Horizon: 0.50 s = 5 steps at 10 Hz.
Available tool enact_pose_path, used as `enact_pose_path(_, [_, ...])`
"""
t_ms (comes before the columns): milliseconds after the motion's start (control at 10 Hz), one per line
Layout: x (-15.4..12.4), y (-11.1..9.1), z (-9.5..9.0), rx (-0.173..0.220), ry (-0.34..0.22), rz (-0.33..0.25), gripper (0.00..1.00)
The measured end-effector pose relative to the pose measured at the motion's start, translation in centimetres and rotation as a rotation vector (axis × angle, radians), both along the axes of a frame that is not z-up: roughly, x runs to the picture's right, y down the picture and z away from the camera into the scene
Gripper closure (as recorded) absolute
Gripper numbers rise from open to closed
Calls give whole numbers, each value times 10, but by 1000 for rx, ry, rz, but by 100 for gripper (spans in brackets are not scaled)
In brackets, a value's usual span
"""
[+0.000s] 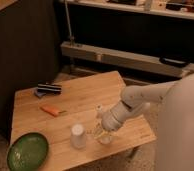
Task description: Knock the bottle over
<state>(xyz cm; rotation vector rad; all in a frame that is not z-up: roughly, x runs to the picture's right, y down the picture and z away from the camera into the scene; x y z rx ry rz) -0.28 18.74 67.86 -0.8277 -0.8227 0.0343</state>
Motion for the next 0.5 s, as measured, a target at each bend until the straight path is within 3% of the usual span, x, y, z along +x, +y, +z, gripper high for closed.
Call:
enact_pose_path(100, [5,-22,0,44,14,26,99])
enact_pose_path(300, [20,-48,2,87,31,81,96])
enact_pose_path(500, [17,-49,2,89,24,78,96])
